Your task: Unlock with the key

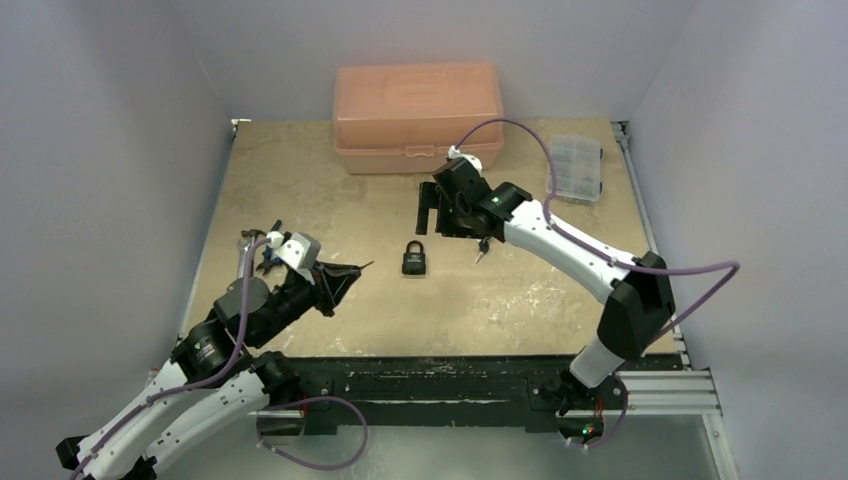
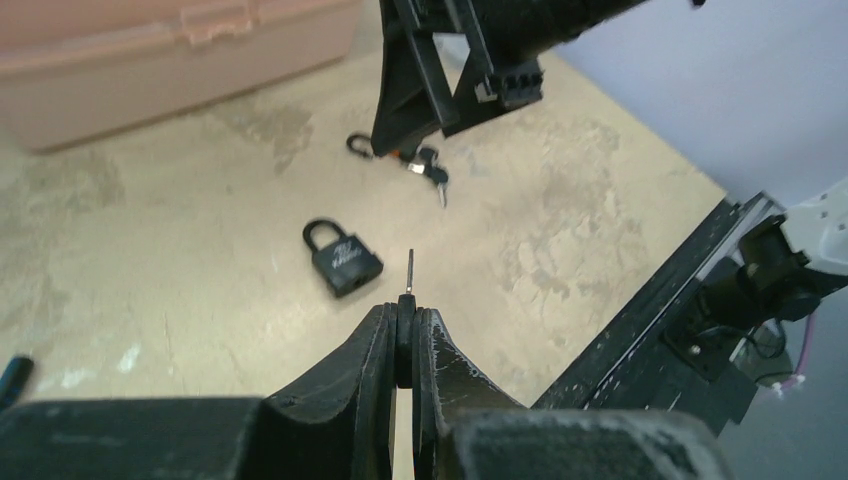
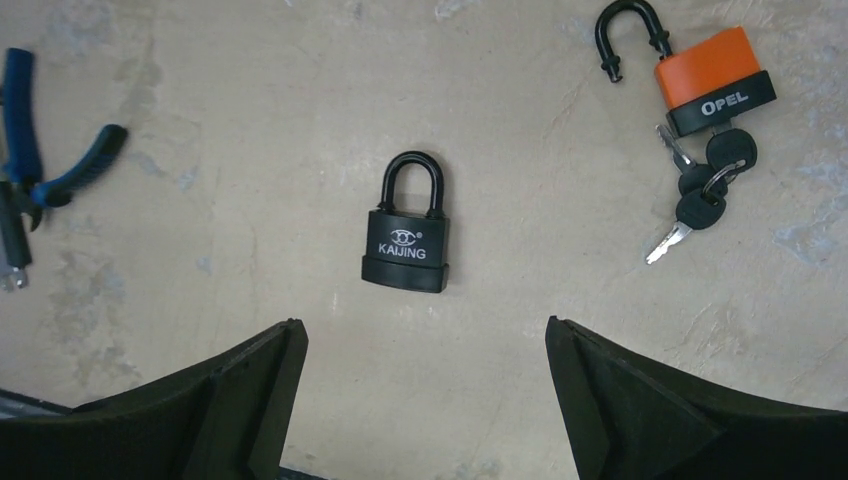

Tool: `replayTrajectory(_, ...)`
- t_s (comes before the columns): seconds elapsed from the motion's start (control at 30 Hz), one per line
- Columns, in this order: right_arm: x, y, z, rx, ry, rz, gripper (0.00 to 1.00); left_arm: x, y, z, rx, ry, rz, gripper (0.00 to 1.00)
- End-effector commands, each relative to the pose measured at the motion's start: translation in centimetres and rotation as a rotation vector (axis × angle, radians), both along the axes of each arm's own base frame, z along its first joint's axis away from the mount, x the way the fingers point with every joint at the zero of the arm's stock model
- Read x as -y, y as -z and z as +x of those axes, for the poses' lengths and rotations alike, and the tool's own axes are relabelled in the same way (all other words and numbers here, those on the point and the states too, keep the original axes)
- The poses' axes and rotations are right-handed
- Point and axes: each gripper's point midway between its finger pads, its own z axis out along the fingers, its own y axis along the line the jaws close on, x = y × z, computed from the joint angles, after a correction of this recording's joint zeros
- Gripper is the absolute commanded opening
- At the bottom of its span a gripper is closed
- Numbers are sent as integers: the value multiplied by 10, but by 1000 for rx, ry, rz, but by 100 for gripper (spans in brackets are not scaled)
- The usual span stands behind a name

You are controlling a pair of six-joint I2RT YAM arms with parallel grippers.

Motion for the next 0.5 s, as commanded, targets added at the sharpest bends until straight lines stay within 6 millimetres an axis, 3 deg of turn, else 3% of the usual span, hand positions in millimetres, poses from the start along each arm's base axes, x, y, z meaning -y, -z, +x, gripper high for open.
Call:
replayTrajectory(0.0,-8,4,9,-24,59,-50,99,-6,-3,5,-63,-68,-2,0)
replayTrajectory(0.3,-49,65,16,-124,37,-200,99,-4,21,14,-129,-101,69,0)
replayTrajectory(0.47,-57,87,18,-157,36,-240,99,-3,24,14,-133,-97,75,0)
